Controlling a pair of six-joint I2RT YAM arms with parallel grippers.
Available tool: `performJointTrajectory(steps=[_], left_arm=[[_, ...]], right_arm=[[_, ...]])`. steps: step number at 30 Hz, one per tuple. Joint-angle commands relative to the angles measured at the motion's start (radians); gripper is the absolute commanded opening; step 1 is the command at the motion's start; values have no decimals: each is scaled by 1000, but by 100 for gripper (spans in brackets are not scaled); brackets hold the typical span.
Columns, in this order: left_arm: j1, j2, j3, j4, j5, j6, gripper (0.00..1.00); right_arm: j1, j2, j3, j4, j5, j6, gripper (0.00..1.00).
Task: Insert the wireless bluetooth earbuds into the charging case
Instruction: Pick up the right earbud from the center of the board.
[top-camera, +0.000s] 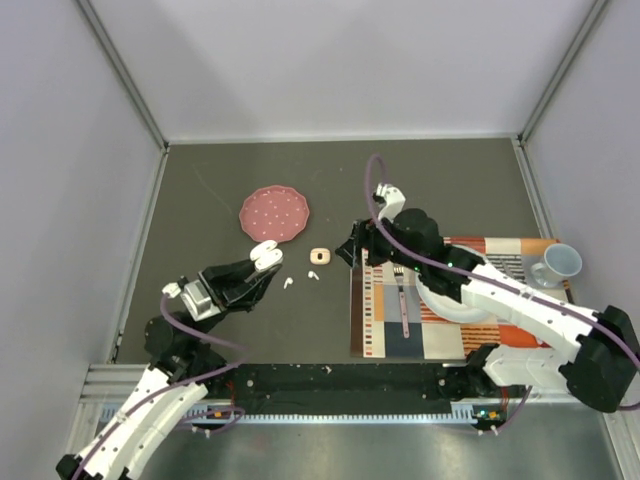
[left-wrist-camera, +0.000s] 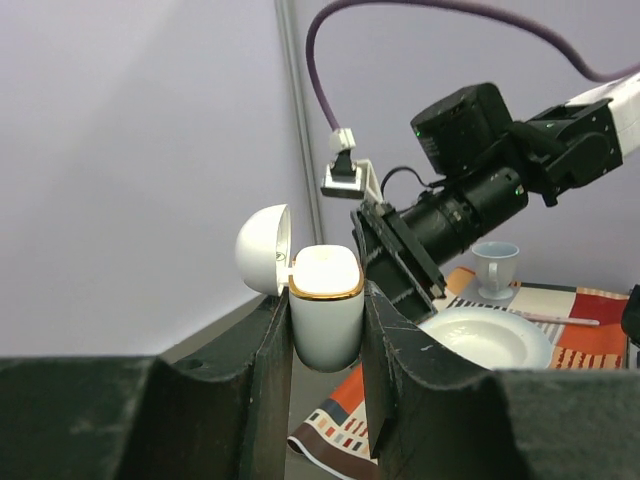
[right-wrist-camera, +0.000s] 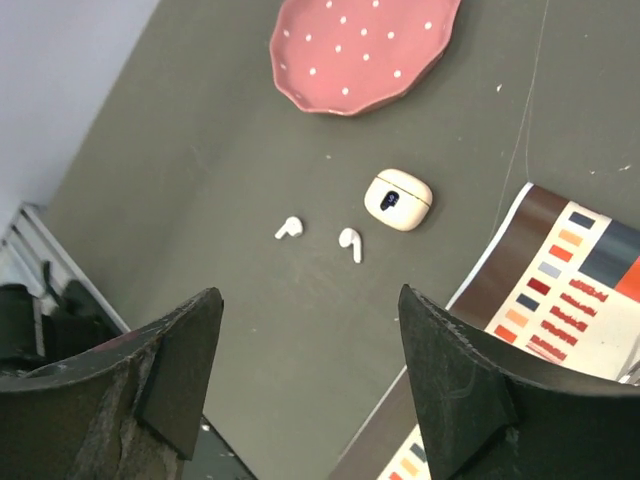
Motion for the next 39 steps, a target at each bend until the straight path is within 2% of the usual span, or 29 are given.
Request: performJointTrajectory(steps=[1, 7, 16, 24, 32, 39], left_arm=[[-1, -18, 87, -97, -13, 39, 0], [-1, -36, 104, -88, 0, 19, 0], [-1, -131, 144, -230, -48, 59, 0], [-1, -184, 167, -307, -71, 84, 0], [-1, -193, 168, -324, -88, 92, 0], [-3, -222, 168, -327, -92, 92, 0]], right_arm=[[-3, 66, 40, 11, -71, -167, 68], [-2, 245, 128, -15, -154, -247, 54], [37, 448, 193, 68, -187, -251, 45], [61, 620, 299, 66, -202, -258, 42], [89, 717, 385, -10, -170, -313, 42], [89, 763, 406, -15, -154, -296, 42]])
